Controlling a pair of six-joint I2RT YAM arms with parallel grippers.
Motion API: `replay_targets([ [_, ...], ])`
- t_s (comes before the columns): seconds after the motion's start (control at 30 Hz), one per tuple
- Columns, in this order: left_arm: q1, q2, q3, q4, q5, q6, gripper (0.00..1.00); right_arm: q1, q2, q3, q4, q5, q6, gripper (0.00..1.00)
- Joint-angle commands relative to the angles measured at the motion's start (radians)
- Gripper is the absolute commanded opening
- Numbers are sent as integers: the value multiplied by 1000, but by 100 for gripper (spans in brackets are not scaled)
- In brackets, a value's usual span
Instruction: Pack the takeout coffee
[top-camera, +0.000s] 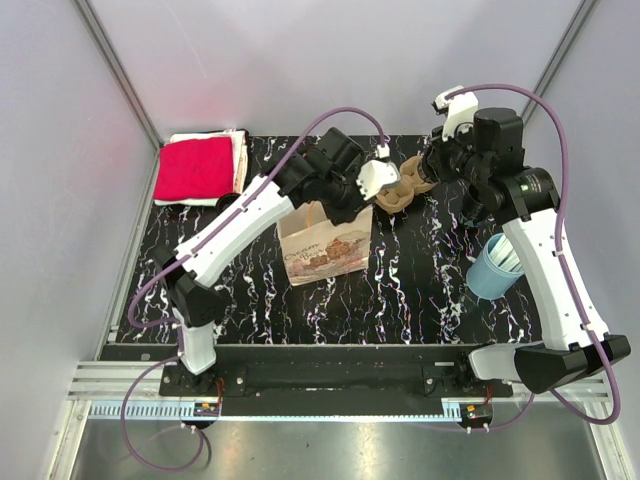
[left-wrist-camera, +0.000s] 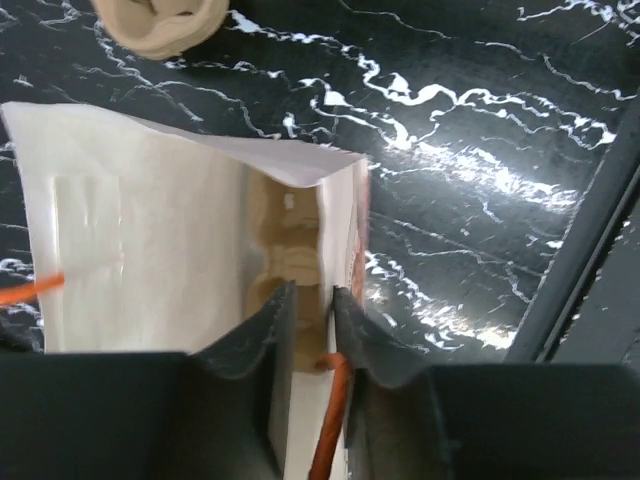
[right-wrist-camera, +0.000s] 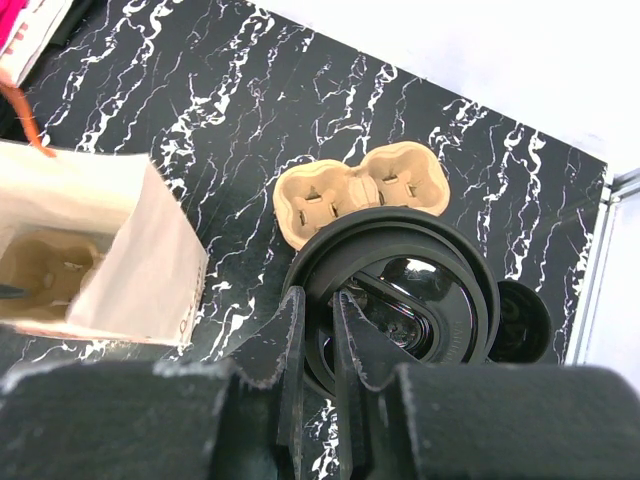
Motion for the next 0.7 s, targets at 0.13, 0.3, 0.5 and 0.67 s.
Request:
replay_targets([
  [0.13, -23, 15, 127, 50, 162, -33, 89, -21, -10, 41, 28, 36, 21, 0],
  [0.3, -20, 9, 246, 79, 164, -32, 99, -23, 3, 81, -8, 16, 76, 0],
  [0.5, 49, -130, 182, 200, 117, -50, 99, -23, 66, 211, -82, -151, 145, 0],
  [0.67, 100, -257, -9, 280, 162, -62, 99, -23, 126, 297, -81, -246, 194, 0],
])
